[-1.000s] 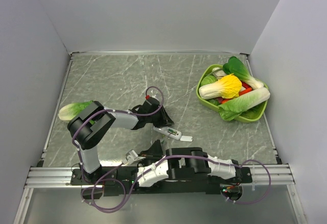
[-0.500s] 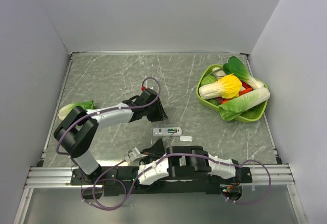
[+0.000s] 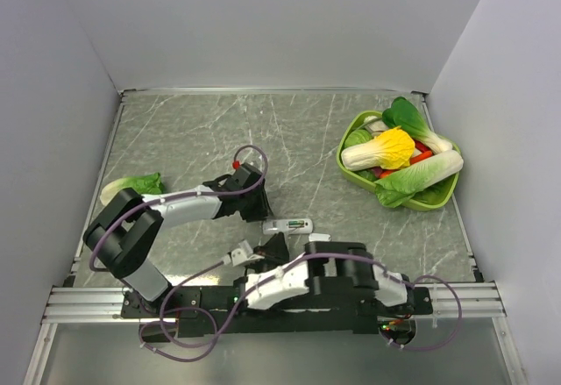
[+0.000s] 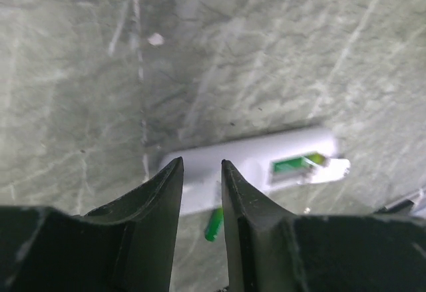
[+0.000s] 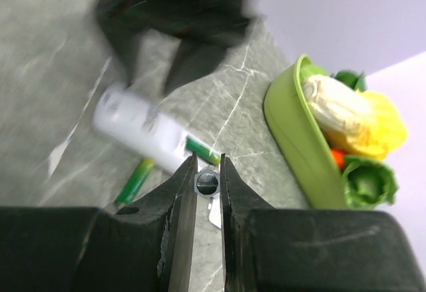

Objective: Unload the batteries from the remote control

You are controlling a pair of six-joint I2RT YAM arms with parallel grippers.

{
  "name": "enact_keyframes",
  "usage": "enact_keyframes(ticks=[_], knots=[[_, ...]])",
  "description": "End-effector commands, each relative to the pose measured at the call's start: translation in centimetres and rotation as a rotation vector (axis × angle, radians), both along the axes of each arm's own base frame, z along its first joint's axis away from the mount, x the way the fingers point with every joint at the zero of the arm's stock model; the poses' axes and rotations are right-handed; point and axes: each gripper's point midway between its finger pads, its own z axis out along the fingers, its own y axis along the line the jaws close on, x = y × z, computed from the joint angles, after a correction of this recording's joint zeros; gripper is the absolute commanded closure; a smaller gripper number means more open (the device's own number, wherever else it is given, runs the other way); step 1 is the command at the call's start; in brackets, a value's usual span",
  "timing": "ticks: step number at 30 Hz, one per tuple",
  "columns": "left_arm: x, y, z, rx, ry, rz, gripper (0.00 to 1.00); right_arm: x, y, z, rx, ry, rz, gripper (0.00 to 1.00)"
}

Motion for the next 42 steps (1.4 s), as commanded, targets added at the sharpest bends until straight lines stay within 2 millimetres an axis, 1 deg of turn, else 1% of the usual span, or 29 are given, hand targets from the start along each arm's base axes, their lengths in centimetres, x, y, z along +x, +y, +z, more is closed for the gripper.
enact_keyframes(ticks=[1, 3, 7, 9, 11, 12, 14, 15, 16, 18, 20, 21, 23, 24, 26, 27, 30, 32, 33, 34, 36, 37, 38, 39, 40, 41, 42], knots=[[0.7, 0.5, -1.2, 0.036, -0.008, 0.001, 0.65, 1.6, -1.5, 7.5, 0.023, -0.090, 0.038, 1.00], [0.6, 0.6, -1.5, 0.037, -0.003, 0.002, 0.66, 2.5, -2.1, 7.6, 0.040, -0.091, 0.009, 1.00], [0.2, 1.1, -1.7, 0.050, 0.002, 0.014, 0.67, 4.0, -3.7, 6.8, 0.065, -0.093, -0.044, 1.00], [-0.2, 1.2, -1.7, 0.030, 0.007, 0.019, 0.67, 4.4, -4.0, 6.7, 0.083, -0.093, -0.060, 1.00], [-0.8, 1.2, -1.9, 0.010, 0.021, 0.016, 0.67, 4.8, -3.9, 7.3, 0.114, -0.095, -0.074, 1.00], [-0.8, 0.9, -1.7, -0.013, 0.017, 0.019, 0.67, 5.1, -4.1, 7.9, 0.133, -0.099, -0.086, 1.00], [-1.5, 0.6, -1.8, -0.044, 0.033, 0.004, 0.67, 5.6, -4.0, 9.2, 0.175, -0.103, -0.105, 1.00], [-1.5, 0.5, -1.7, -0.053, 0.034, 0.004, 0.67, 6.3, -4.6, 10.2, 0.211, -0.109, -0.132, 1.00], [-1.5, 0.6, -1.7, -0.051, 0.032, 0.004, 0.67, 6.5, -4.6, 11.0, 0.242, -0.112, -0.144, 1.00], [-1.4, 0.7, -1.4, -0.052, 0.018, 0.004, 0.67, 6.6, -5.1, 12.7, 0.288, -0.113, -0.159, 1.00], [-1.1, 0.9, -0.6, -0.054, -0.014, 0.009, 0.66, 6.5, -5.6, 13.6, 0.311, -0.089, -0.184, 1.00], [-1.0, 1.0, -0.5, -0.051, -0.025, 0.003, 0.66, 6.5, -6.1, 14.4, 0.352, -0.075, -0.204, 1.00], [-1.0, 0.7, -0.1, -0.070, -0.023, -0.016, 0.65, 6.4, -7.1, 14.9, 0.409, -0.039, -0.241, 1.00], [-1.0, 0.5, 0.0, -0.072, -0.020, -0.031, 0.65, 6.2, -7.8, 15.9, 0.463, -0.034, -0.245, 1.00], [-0.9, 0.2, -0.1, -0.080, -0.015, -0.035, 0.66, 5.8, -8.8, 16.1, 0.516, -0.007, -0.267, 1.00], [-1.0, 0.1, 0.0, -0.090, -0.011, -0.032, 0.66, 5.7, -9.6, 16.8, 0.561, 0.000, -0.272, 1.00], [-1.3, 0.1, -0.2, -0.098, 0.004, -0.019, 0.66, 5.3, -11.1, 17.4, 0.650, 0.028, -0.299, 1.00], [-1.5, 0.1, -0.4, -0.100, 0.017, -0.020, 0.66, 5.6, -11.8, 17.8, 0.665, 0.031, -0.314, 1.00], [-1.6, 0.1, -0.5, -0.100, 0.023, -0.017, 0.66, 5.8, -11.4, 18.1, 0.715, 0.034, -0.312, 1.00], [-1.7, 0.3, -0.6, -0.099, 0.024, -0.011, 0.66, 6.0, -11.5, 18.2, 0.663, 0.049, -0.314, 1.00], [-1.8, 0.1, -0.5, -0.113, 0.023, -0.011, 0.66, 7.1, -12.1, 17.6, 0.640, 0.076, -0.344, 1.00], [-2.0, 0.1, -0.6, -0.116, 0.027, -0.015, 0.66, 8.3, -8.9, 17.1, 0.662, 0.169, -0.269, 1.00], [-2.1, 0.0, -0.6, -0.123, 0.032, -0.013, 0.66, 9.1, -7.6, 16.5, 0.663, 0.243, -0.194, 1.00], [-2.1, -0.1, -0.6, -0.130, 0.031, -0.017, 0.66, 10.8, -9.2, 15.5, 0.718, 0.291, -0.162, 1.00], [-2.4, -0.1, -0.7, -0.134, 0.036, -0.017, 0.67, 10.7, -6.2, 15.5, 0.854, 0.415, 0.008, 1.00], [-2.5, -0.3, -0.6, -0.140, 0.038, -0.017, 0.66, 11.1, -6.7, 15.9, 0.897, 0.400, 0.032, 1.00], [-2.6, -0.4, -0.6, -0.145, 0.036, -0.020, 0.66, 11.1, -7.9, 16.1, 0.919, 0.385, 0.033, 1.00]])
